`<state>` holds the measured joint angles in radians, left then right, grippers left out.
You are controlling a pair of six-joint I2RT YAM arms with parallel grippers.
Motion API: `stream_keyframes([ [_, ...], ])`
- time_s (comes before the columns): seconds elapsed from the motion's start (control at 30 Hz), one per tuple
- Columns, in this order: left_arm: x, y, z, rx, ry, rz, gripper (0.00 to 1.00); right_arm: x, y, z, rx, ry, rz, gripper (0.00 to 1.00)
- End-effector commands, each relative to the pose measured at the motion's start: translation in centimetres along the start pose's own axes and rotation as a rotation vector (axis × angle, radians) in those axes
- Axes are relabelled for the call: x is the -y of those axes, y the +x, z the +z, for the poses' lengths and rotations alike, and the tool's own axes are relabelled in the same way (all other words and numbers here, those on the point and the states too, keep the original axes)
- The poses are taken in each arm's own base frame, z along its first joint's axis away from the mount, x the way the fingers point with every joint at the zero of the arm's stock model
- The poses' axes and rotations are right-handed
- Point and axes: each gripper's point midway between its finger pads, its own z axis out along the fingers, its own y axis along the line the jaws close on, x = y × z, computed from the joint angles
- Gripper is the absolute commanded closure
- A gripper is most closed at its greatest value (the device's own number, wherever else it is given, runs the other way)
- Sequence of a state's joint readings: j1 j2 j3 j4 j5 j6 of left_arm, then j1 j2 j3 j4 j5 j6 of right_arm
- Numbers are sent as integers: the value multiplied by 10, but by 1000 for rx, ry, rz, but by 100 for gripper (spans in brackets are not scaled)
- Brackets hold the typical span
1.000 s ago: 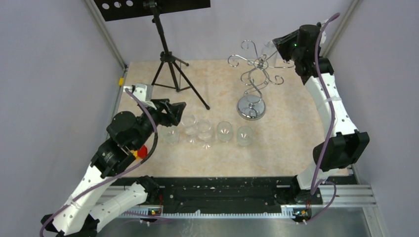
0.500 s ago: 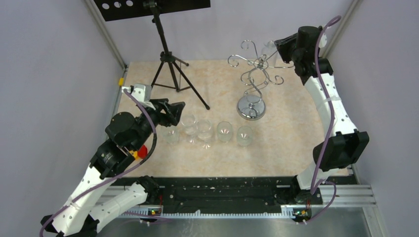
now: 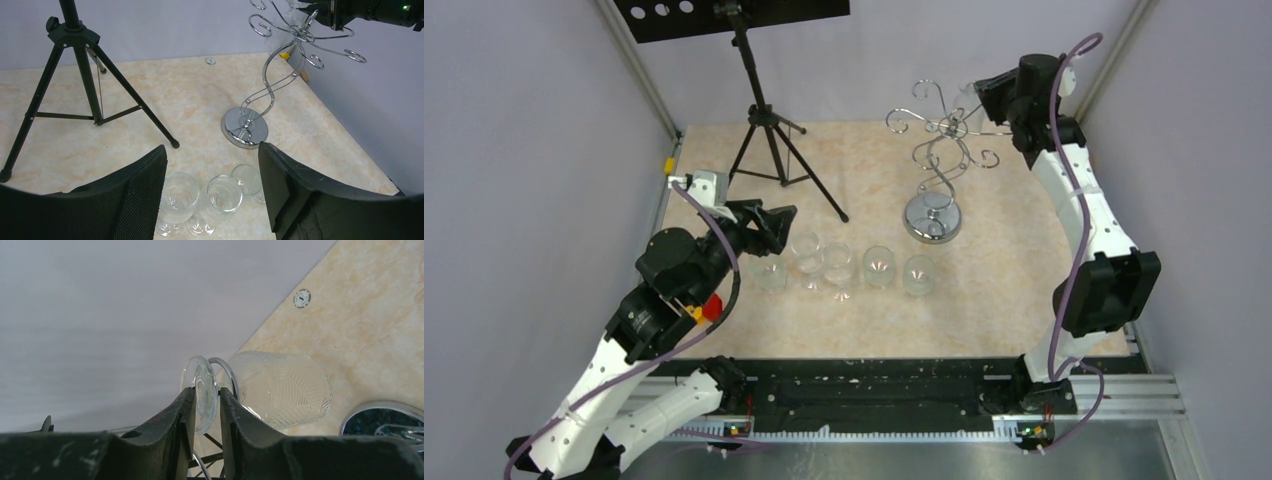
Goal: Take the wine glass off the wine glass rack
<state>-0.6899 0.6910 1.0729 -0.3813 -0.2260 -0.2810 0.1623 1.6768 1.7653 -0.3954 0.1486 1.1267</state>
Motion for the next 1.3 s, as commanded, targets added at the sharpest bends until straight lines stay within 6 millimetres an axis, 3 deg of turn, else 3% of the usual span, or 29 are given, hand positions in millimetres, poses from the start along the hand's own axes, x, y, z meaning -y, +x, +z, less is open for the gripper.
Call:
stream_keyframes([
  [0.0, -2, -8, 0, 39, -4, 13, 29, -2, -10, 4, 42, -20, -20, 76],
  [0.23, 0, -6, 2, 31, 1, 9, 29, -5, -14, 2, 66, -51, -70, 84],
  [0.43, 0, -6, 2, 31, 2, 7, 29, -8, -20, -4, 82, -58, -105, 73],
  [0.73, -1, -7, -1, 35, -1, 2, 29, -20, -24, -8, 96, -93, -213, 80],
  [1.03, -1, -6, 0, 36, -5, -2, 29, -23, -29, -11, 120, -94, -285, 73],
  [1.1, -2, -6, 0, 34, -8, -2, 29, -23, -29, -10, 122, -95, -293, 74],
  [1.27, -2, -6, 0, 36, -9, -3, 29, -25, -29, -6, 120, -102, -307, 90],
])
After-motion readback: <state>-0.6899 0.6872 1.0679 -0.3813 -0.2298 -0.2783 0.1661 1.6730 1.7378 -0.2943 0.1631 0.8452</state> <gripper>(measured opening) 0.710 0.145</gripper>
